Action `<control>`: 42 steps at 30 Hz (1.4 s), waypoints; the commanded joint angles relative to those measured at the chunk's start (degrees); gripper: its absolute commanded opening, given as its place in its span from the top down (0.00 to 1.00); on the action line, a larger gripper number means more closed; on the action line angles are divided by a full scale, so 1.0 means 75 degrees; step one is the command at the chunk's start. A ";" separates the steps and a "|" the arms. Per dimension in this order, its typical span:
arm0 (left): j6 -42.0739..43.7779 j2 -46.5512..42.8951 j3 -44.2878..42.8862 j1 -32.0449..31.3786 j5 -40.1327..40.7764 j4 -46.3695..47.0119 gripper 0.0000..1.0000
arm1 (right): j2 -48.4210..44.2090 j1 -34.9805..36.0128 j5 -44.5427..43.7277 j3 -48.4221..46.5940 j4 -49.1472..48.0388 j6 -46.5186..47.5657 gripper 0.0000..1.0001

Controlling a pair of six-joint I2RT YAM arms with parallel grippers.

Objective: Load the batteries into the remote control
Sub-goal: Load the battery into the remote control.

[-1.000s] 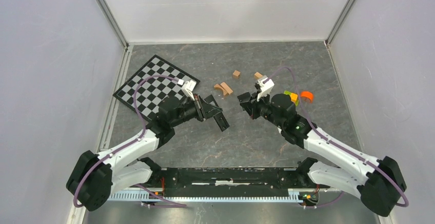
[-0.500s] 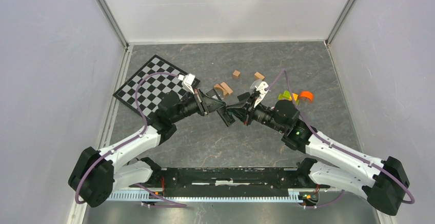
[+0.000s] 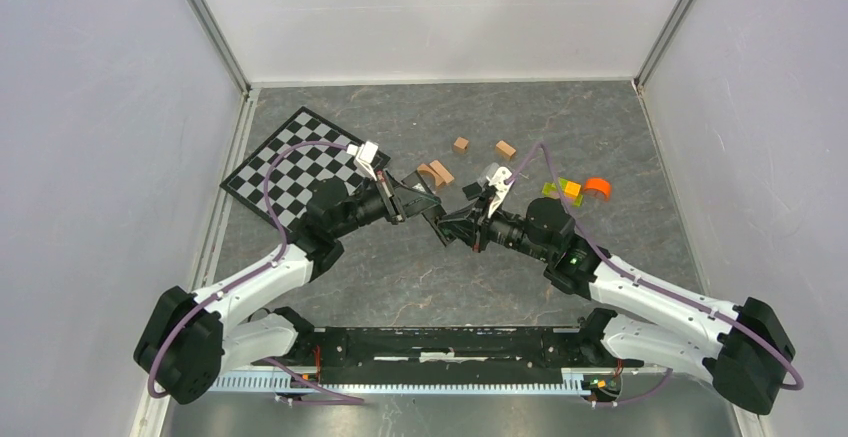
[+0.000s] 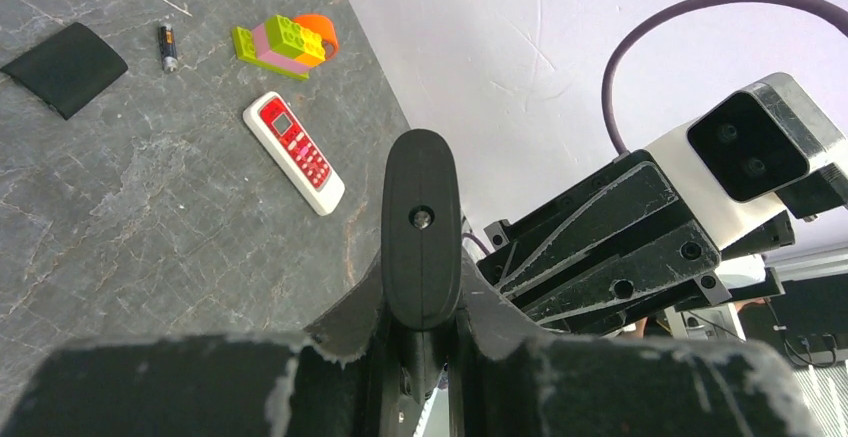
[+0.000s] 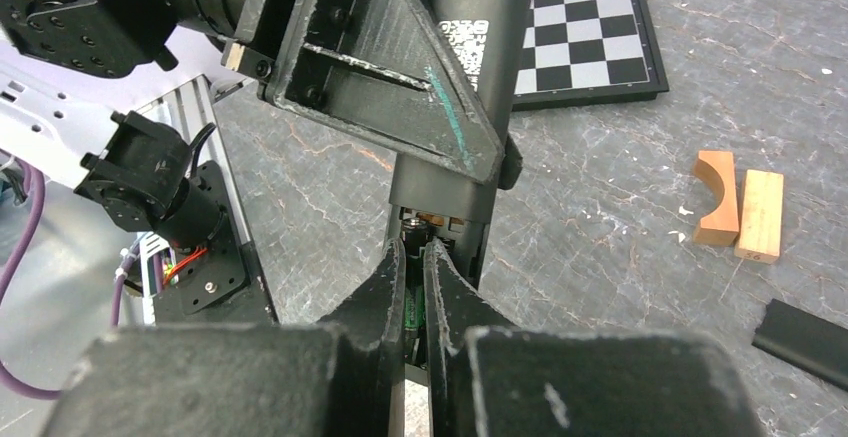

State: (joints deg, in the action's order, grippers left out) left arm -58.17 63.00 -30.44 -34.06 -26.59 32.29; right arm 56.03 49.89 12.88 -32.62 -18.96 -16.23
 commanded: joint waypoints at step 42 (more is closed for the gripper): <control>-0.0676 -0.0115 0.0061 0.0440 -0.0570 0.1614 0.98 | -0.0784 0.0095 -0.0544 -0.0342 0.0252 -0.0385 0.28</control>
State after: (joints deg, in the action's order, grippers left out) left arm -61.49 63.48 -30.00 -31.22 -29.63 40.18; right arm 50.83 50.72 10.46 -34.09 -16.53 -16.86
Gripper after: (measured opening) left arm 0.215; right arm 0.674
